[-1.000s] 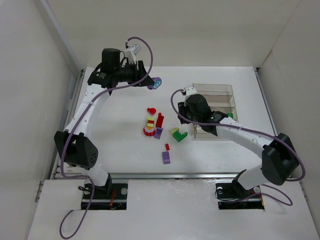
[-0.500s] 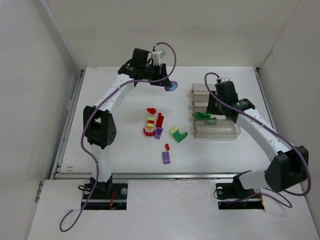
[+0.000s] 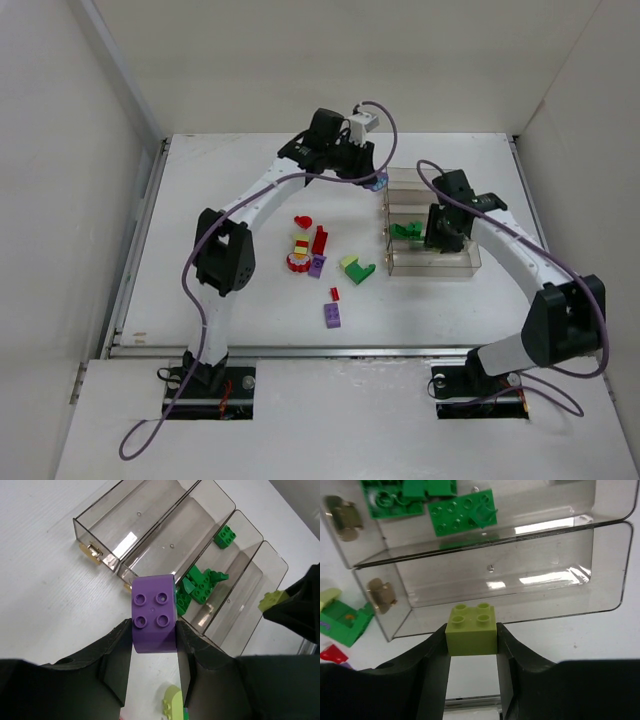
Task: Sort the legos into containers by color
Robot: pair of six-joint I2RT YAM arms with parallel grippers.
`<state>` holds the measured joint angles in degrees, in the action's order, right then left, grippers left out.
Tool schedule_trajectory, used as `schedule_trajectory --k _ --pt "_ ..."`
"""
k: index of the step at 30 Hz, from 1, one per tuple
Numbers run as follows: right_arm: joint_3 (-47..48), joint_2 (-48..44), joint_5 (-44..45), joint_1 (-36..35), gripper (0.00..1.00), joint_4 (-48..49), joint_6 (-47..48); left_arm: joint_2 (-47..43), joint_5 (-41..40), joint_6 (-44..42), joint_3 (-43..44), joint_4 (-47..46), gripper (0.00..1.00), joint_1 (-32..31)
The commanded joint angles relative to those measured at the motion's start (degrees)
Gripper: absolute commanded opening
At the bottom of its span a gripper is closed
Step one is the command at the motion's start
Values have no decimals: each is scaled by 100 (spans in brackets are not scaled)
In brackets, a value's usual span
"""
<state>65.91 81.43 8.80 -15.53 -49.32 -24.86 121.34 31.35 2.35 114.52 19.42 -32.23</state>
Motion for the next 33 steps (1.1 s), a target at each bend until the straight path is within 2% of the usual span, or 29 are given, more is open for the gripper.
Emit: schedule_trajectory --k 1,2,3,5,6,7,10,19,24,29,30,33 --pt "-131 338 78 6 7 1 8 100 -190 -182 308 -395 0 -116" --pt "-131 408 78 6 13 62 8 100 -191 -182 308 -395 0 -117" --pt "-131 479 78 6 31 63 8 100 -191 -252 308 -473 0 -178" --pt "-131 479 78 6 52 124 60 171 -191 -253 308 -535 0 -240" --pt "-131 479 78 6 72 124 60 232 -243 -305 308 -614 0 -240" --pt "-131 479 78 6 81 124 60 285 -244 -305 360 -667 0 -301" --pt "0 313 131 6 95 124 113 407 -244 -305 361 -860 0 -354" --pt "484 -179 710 6 96 72 166 943 -515 -515 615 -1650 0 -644" --pt "484 -390 887 6 96 72 166 1190 -858 -718 615 -2178 0 -820" --pt "484 -575 1089 6 96 72 219 1392 -1070 -833 615 -2320 0 -873" --pt "484 -575 1089 6 96 72 219 1392 -1070 -885 615 -2320 3 -873" --pt "484 -628 1089 6 96 72 219 1445 -1140 -1017 615 -2267 42 -873"
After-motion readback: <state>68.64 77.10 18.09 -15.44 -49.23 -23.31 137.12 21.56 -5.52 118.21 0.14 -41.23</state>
